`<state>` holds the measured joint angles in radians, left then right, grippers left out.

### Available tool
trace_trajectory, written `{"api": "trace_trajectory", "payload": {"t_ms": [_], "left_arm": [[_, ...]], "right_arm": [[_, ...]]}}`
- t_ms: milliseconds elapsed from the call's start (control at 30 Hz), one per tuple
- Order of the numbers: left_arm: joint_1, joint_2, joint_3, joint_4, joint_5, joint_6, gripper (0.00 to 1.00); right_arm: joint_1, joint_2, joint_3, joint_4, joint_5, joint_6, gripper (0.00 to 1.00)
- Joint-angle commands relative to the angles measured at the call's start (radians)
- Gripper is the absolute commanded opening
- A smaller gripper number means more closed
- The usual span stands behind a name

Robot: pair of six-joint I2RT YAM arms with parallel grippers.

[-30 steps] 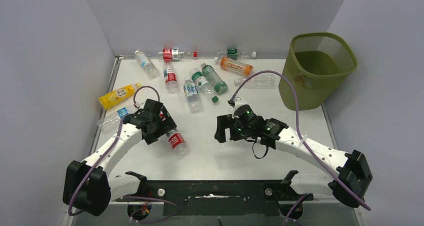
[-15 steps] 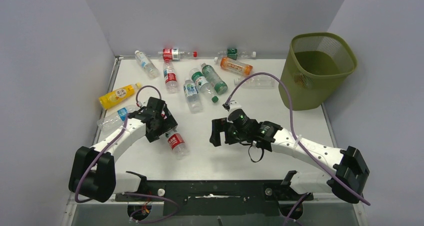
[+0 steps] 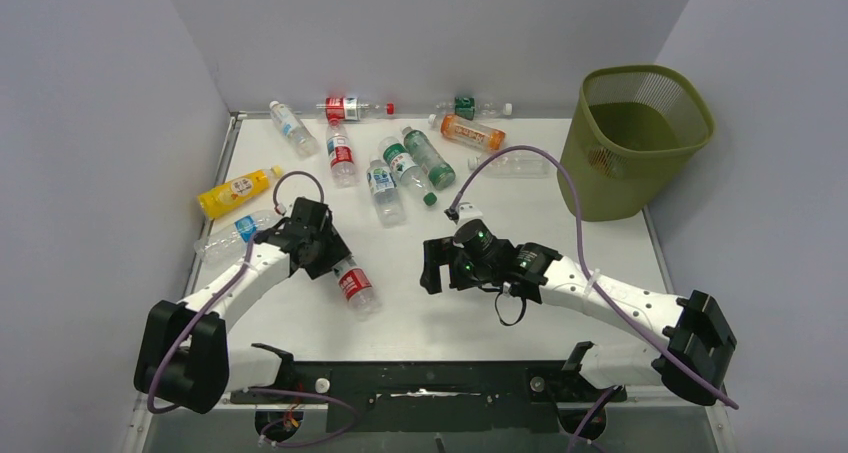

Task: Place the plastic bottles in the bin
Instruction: Pick up the plastic bottle at the center of the board.

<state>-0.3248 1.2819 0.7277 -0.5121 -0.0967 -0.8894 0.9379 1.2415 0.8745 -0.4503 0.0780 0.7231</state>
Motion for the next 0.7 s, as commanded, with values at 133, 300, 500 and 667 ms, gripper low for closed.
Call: {"api": "trace_trajectory", "payload": {"t_ms": [133, 300, 500, 667], "left_arm": [[-0.001, -0.11, -0.007, 0.013, 0.066, -0.029, 0.48], [-0.017, -0.133, -0.002, 0.008, 0.086, -0.046, 0.47], [-0.037, -0.146, 0.014, 0.002, 0.09, -0.057, 0.48], [-0.066, -0.124, 0.028, 0.007, 0.085, -0.057, 0.48]], "right_arm": [[0.007, -0.015, -0.007, 0.064, -0.008, 0.036, 0.99], [0.007, -0.004, -0.006, 0.071, -0.019, 0.039, 0.99], [0.007, -0.011, -0.007, 0.068, -0.018, 0.038, 1.0], [0.007, -0.003, -0.02, 0.073, -0.024, 0.038, 1.0]]}}
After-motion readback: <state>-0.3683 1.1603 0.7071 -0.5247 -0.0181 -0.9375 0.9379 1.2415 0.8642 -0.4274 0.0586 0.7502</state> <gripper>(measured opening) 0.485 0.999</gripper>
